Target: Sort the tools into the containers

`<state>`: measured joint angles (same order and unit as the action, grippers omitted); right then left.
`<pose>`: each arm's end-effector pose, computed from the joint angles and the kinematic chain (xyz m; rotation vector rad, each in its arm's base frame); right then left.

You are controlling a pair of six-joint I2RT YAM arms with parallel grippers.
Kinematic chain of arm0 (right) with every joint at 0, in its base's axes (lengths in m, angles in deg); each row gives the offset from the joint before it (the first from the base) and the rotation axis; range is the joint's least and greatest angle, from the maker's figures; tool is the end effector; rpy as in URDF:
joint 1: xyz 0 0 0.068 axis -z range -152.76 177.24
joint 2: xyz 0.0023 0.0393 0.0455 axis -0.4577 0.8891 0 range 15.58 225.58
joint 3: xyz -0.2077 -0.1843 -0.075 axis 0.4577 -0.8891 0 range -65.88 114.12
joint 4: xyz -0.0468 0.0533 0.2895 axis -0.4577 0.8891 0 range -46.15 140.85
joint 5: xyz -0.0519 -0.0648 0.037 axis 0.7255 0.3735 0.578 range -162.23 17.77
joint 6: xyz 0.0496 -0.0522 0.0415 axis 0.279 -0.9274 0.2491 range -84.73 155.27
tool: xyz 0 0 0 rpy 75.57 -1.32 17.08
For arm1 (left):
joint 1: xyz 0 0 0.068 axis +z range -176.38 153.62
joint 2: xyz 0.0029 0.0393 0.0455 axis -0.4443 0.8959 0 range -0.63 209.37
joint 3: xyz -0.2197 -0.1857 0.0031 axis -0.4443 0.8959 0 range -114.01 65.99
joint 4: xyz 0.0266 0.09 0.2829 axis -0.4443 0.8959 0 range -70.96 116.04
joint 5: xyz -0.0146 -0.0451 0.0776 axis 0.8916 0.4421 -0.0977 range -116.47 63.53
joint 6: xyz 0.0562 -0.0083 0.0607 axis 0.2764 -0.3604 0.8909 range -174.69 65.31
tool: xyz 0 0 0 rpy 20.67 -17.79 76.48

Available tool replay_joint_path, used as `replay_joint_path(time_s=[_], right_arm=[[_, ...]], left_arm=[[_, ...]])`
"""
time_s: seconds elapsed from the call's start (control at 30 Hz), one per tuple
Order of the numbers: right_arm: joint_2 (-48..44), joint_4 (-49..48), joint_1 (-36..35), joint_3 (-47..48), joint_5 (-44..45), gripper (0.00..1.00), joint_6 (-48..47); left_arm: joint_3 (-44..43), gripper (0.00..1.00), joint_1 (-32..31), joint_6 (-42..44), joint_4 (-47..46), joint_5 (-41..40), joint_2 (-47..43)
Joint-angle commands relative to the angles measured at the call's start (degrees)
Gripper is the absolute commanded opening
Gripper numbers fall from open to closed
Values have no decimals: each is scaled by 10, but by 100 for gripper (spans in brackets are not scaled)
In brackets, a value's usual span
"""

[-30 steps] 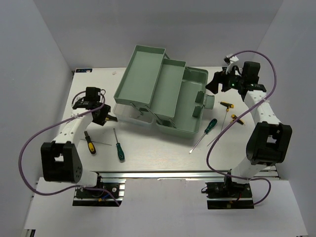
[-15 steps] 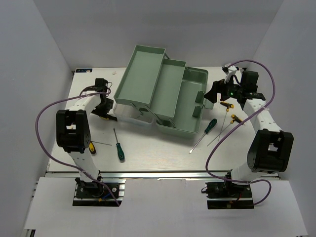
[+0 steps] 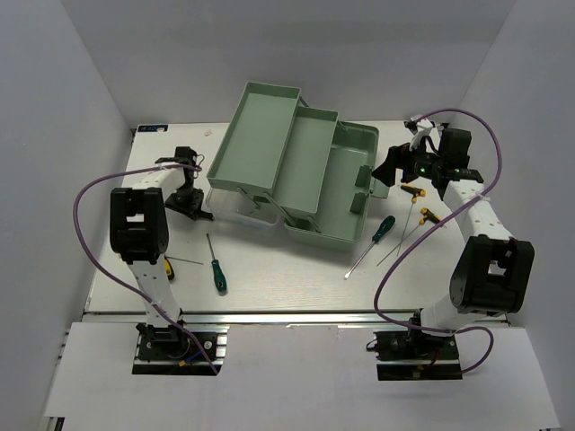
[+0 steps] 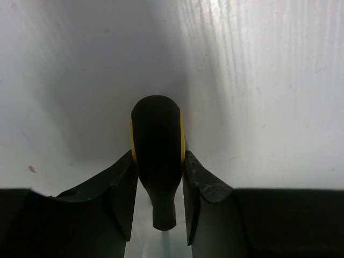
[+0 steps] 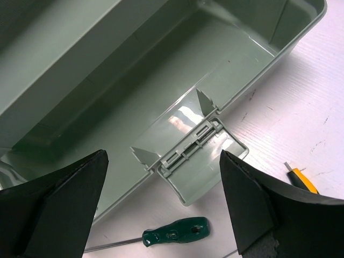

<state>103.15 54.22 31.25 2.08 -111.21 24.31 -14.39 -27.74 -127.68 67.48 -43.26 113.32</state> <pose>0.4108 0.0170 0.2887 -0.5215 1.9416 0.5430 0.4234 0.0109 0.1197 -1.6895 2.2912 0.2149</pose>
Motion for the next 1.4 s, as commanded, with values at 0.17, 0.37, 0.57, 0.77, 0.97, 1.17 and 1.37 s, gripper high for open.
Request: replay_joint_path(time_s=[0.17, 0.37, 0.57, 0.77, 0.97, 1.17, 1.37], right_arm=[[-20, -6, 6, 9, 8, 89, 0], [-24, -5, 11, 5, 8, 89, 3], [-21, -6, 11, 3, 2, 89, 11], [-19, -7, 11, 4, -8, 89, 12], [-21, -7, 11, 7, -13, 89, 15], [-23, -4, 11, 3, -14, 88, 11], [-23, -4, 11, 2, -17, 87, 13]], left_arm=[[-8, 17, 27, 26, 26, -25, 35], [-72, 0, 44, 61, 58, -91, -16], [-48, 0, 44, 53, 65, -201, -144], [-21, 0, 44, 86, 42, -212, -265], [14, 0, 43, 205, -26, -142, -425], [16, 0, 44, 369, -141, -10, -545], [-130, 0, 43, 456, -114, 135, -499]])
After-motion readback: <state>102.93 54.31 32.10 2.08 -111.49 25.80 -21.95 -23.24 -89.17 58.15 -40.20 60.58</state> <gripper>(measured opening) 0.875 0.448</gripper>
